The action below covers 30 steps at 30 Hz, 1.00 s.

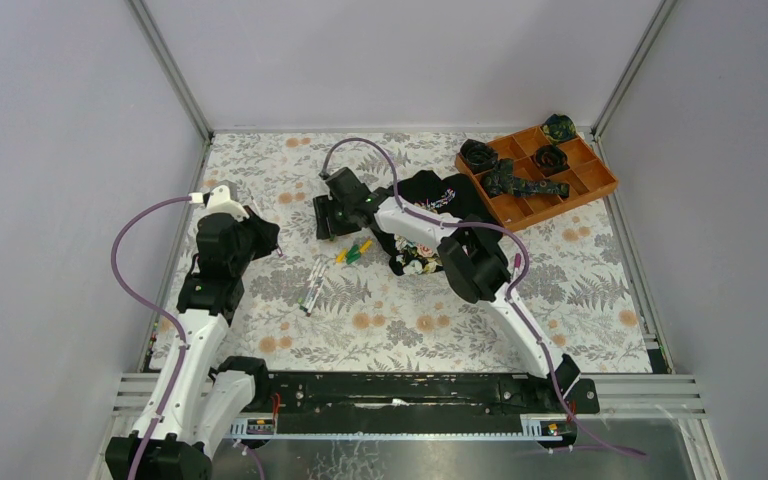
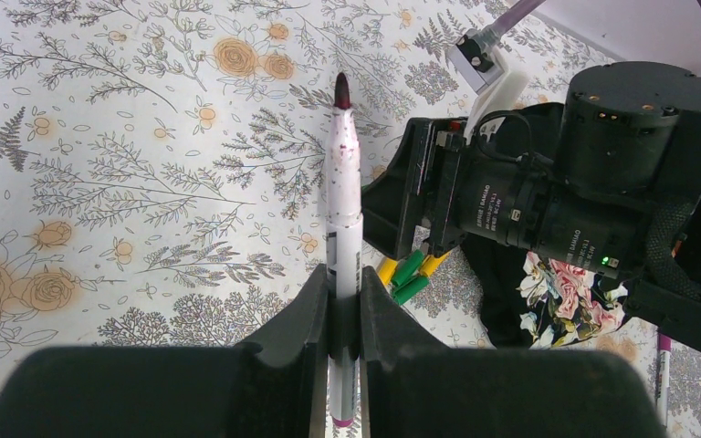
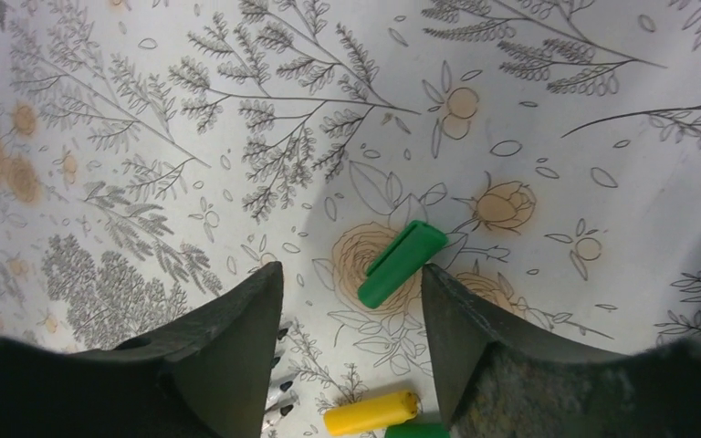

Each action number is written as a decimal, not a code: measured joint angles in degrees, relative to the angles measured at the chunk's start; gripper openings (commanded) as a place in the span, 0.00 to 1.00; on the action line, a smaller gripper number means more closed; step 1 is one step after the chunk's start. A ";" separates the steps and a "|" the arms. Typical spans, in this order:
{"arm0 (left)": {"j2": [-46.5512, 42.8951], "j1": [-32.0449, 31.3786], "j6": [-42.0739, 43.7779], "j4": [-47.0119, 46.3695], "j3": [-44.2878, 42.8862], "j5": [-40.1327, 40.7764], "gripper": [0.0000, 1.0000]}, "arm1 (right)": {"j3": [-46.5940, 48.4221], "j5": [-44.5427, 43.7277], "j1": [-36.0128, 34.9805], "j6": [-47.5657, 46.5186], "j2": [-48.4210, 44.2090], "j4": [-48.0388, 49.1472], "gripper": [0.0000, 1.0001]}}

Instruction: Insert the pens into the pen caps

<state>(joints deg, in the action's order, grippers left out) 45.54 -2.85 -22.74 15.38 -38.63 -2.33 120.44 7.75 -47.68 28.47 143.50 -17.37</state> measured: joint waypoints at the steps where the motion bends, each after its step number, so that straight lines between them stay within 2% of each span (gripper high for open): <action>1: 0.00 0.00 0.00 0.00 0.00 0.00 0.00 | 0.61 -0.48 0.00 -0.24 0.35 -0.44 0.58; 7: 0.00 0.02 0.00 0.00 0.00 -0.02 0.00 | 2.47 -4.07 -0.28 -1.95 1.11 -3.21 0.46; 13: 0.00 0.02 0.00 -0.02 0.00 -0.02 0.00 | 7.32 -8.87 -1.44 -4.15 3.39 -7.80 0.40; 16: -0.15 0.04 0.00 -0.02 0.00 -0.02 0.00 | 9.64 -11.30 -2.14 -5.22 4.50 -9.81 0.30; 23: -0.31 0.28 0.00 -0.02 0.02 -0.15 0.00 | 11.58 -15.15 -2.71 -6.01 5.51 -11.91 0.16; 26: -0.31 0.28 0.00 -0.02 0.02 -0.92 0.00 | 9.81 -15.87 -2.86 -6.03 4.74 -11.30 0.10; 30: -0.24 0.28 0.00 -0.28 0.35 -3.17 0.00 | 0.39 -16.31 -2.91 -6.05 -0.68 -9.01 0.05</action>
<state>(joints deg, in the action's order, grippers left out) 45.30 -2.57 -22.74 15.09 -38.28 -5.50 120.84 -8.56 -50.59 22.41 142.82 -26.37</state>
